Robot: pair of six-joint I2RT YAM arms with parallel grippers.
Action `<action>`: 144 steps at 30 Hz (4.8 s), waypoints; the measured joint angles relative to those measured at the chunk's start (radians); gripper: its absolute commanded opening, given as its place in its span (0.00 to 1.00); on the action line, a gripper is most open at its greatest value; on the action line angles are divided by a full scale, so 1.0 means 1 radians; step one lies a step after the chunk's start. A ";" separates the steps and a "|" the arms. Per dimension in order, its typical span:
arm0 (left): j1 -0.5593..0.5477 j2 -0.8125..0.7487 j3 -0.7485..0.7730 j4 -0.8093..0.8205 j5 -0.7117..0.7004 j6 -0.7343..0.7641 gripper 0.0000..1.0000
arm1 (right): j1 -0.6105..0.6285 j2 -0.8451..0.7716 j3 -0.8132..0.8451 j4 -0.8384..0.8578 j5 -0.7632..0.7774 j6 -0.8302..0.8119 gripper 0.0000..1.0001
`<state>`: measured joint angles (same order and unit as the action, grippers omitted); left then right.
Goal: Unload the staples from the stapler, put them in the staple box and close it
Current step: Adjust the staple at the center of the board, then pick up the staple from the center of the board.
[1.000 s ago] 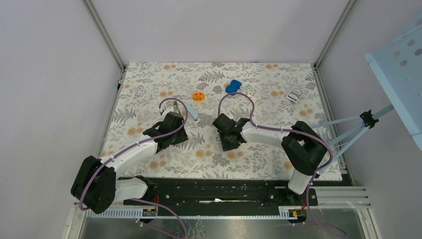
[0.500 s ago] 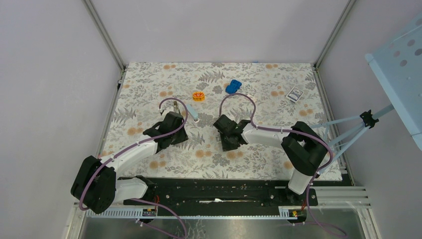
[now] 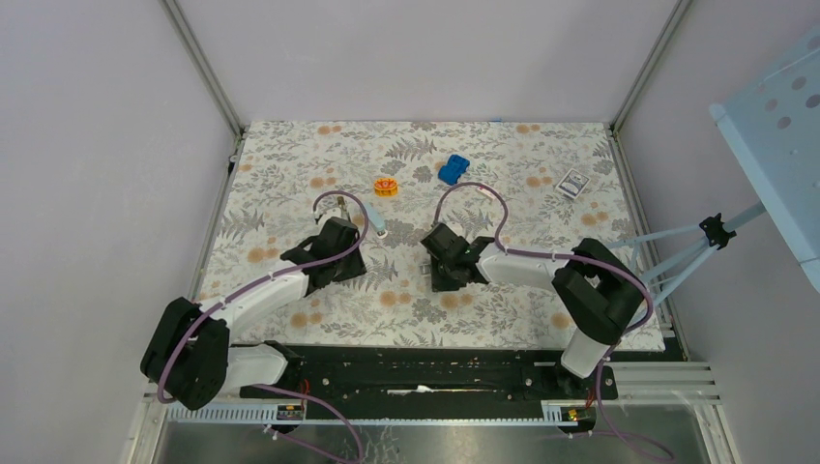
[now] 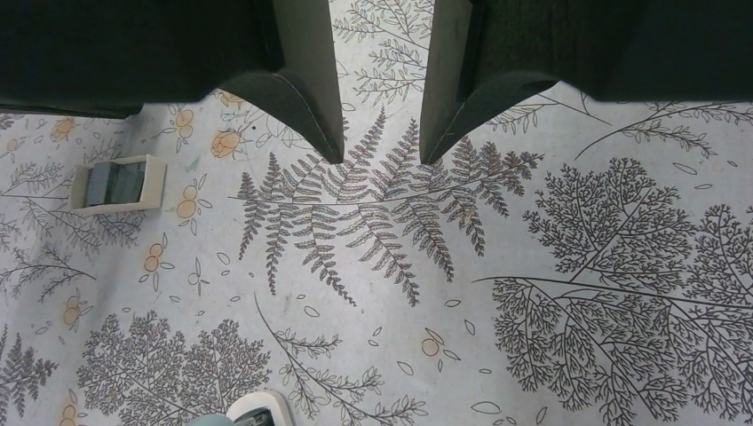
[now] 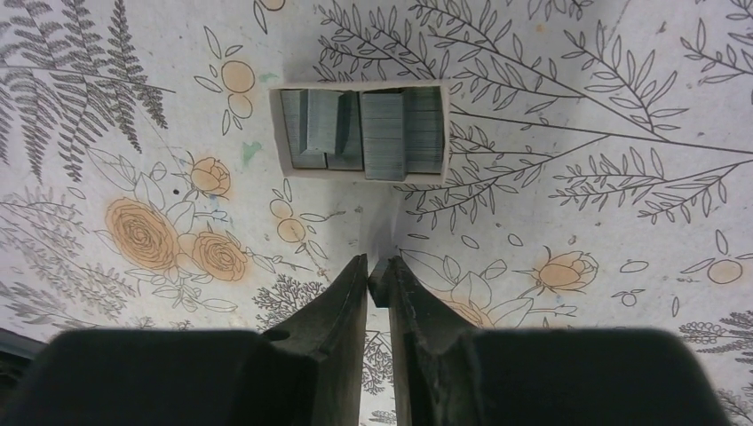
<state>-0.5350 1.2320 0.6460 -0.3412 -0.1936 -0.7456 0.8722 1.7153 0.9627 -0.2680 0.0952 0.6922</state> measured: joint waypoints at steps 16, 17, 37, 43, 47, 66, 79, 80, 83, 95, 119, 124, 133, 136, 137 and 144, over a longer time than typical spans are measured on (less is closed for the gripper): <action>0.000 0.060 0.025 0.023 0.022 0.016 0.41 | -0.153 -0.117 -0.189 0.176 -0.125 0.095 0.30; 0.000 0.063 0.028 0.025 0.024 0.017 0.41 | -0.155 -0.117 -0.190 0.179 -0.130 0.096 0.31; 0.000 0.080 0.043 0.033 0.032 0.021 0.41 | -0.159 -0.171 -0.156 0.020 -0.061 -0.053 0.57; 0.000 0.079 0.043 0.033 0.031 0.020 0.41 | -0.097 -0.131 -0.021 -0.093 0.033 -0.115 0.58; 0.000 0.077 0.043 0.034 0.030 0.021 0.41 | -0.047 -0.084 0.021 -0.121 0.053 -0.128 0.58; 0.000 0.045 0.043 0.037 0.021 0.035 0.41 | -0.003 0.056 0.107 -0.179 0.067 -0.134 0.33; 0.000 0.045 0.043 0.037 0.021 0.039 0.41 | 0.003 0.056 0.109 -0.198 0.088 -0.117 0.25; 0.000 0.045 0.043 0.037 0.021 0.039 0.41 | 0.003 0.056 0.109 -0.198 0.088 -0.116 0.30; 0.000 0.045 0.043 0.036 0.021 0.039 0.41 | 0.003 0.053 0.109 -0.196 0.088 -0.109 0.43; 0.000 -0.068 0.024 0.019 0.018 0.039 0.43 | 0.003 -0.030 0.117 -0.200 0.098 -0.084 0.46; 0.000 -0.137 -0.012 -0.003 -0.005 0.061 0.44 | 0.003 0.121 0.206 -0.285 0.098 -0.112 0.35; 0.000 -0.137 -0.019 -0.006 -0.005 0.061 0.44 | 0.003 0.121 0.200 -0.284 0.096 -0.112 0.30; 0.000 -0.137 -0.019 -0.006 -0.005 0.061 0.44 | 0.003 0.121 0.196 -0.280 0.099 -0.112 0.23; 0.000 -0.137 -0.019 -0.006 -0.005 0.061 0.44 | 0.003 0.119 0.196 -0.282 0.106 -0.118 0.21; 0.000 -0.137 -0.019 -0.006 -0.005 0.061 0.44 | 0.003 0.118 0.196 -0.283 0.109 -0.121 0.21; 0.000 -0.149 -0.019 -0.010 -0.010 0.061 0.44 | 0.003 0.085 0.249 -0.317 0.130 -0.141 0.21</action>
<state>-0.5350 1.0828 0.6273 -0.3511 -0.2039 -0.6846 0.8753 1.8004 1.2118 -0.5854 0.2256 0.5510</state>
